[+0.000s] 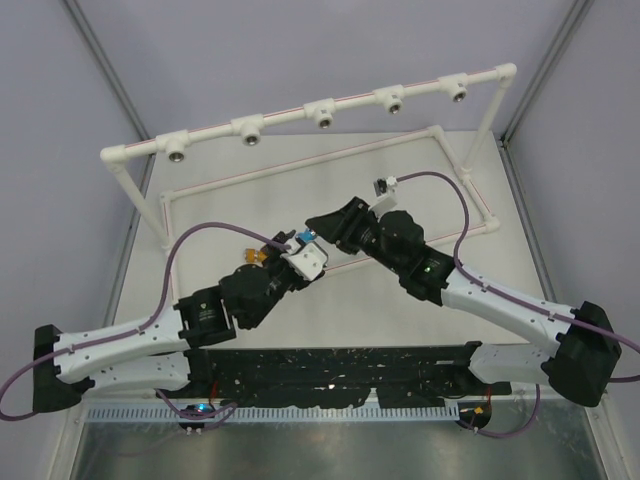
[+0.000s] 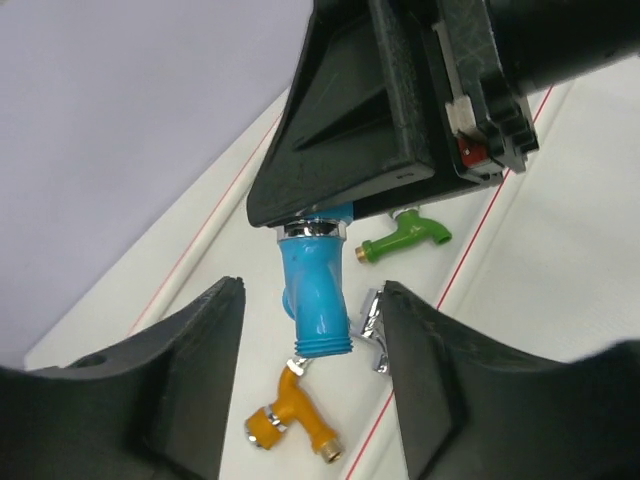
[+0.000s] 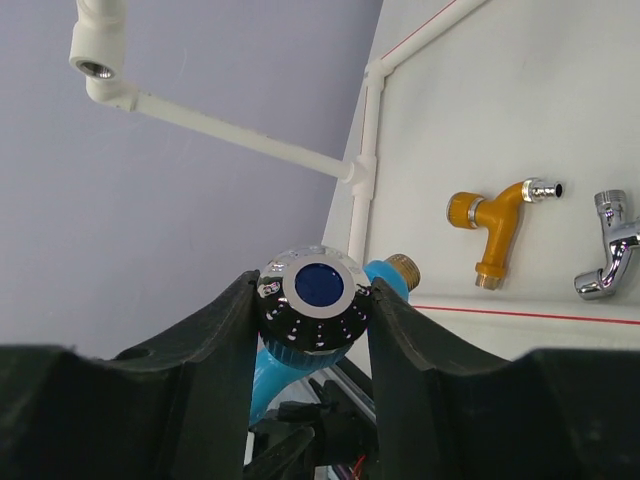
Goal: Install the water faucets
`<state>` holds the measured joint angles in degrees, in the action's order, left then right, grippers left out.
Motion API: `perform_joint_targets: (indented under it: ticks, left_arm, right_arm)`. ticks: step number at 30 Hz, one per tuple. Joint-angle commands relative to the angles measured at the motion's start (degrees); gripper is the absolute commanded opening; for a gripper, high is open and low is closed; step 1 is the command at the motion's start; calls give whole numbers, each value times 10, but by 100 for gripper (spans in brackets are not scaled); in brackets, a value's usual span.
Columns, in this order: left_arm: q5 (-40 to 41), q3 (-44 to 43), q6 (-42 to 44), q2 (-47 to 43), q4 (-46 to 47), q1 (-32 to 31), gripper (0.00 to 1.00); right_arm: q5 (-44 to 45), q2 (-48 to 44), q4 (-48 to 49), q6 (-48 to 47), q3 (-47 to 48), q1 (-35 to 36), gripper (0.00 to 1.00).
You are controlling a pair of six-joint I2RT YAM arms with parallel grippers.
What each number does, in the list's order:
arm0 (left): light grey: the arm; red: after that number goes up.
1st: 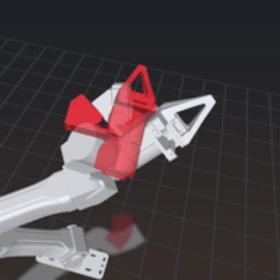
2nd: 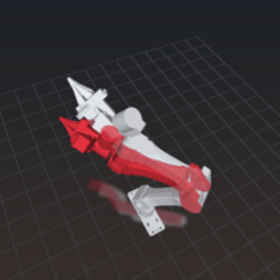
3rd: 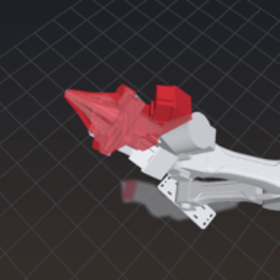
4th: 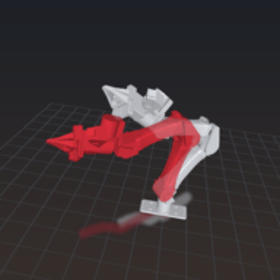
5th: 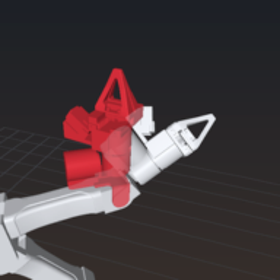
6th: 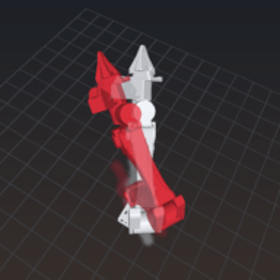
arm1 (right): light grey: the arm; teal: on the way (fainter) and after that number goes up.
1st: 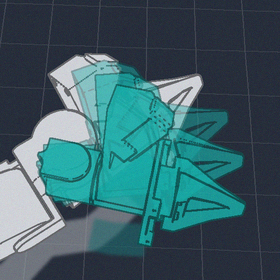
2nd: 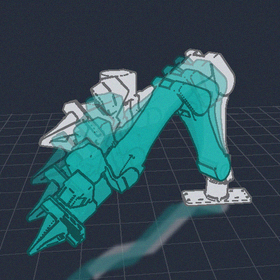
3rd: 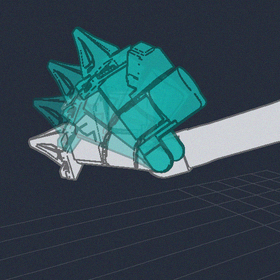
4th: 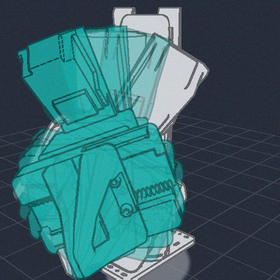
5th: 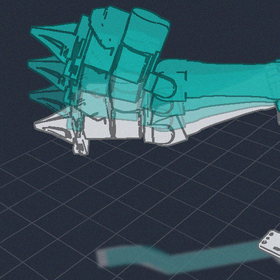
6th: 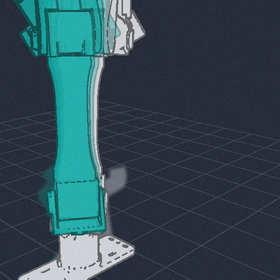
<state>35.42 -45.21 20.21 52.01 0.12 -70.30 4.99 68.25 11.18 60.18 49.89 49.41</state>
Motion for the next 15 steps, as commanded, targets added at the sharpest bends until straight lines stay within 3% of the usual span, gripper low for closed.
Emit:
perform_joint_targets:
  ticks: [1,3,4,9,15]
  left_arm:
    - [24,1,-14,-30,23,0,74]
    - [-8,13,-41,-58,4,17,94]
    - [-46,17,-65,-77,-22,36,98]
    - [-298,57,-134,-158,-58,182,99]
    - [-371,79,-48,-189,-50,205,100]
  right_arm:
    - [-35,-14,80,3,-27,-27,5]
    - [-84,-23,113,0,-56,-50,5]
    - [-99,-26,127,-9,-61,-60,5]
    - [-281,-46,239,-48,-96,-148,5]
    - [-460,-72,243,-130,-58,-193,5]
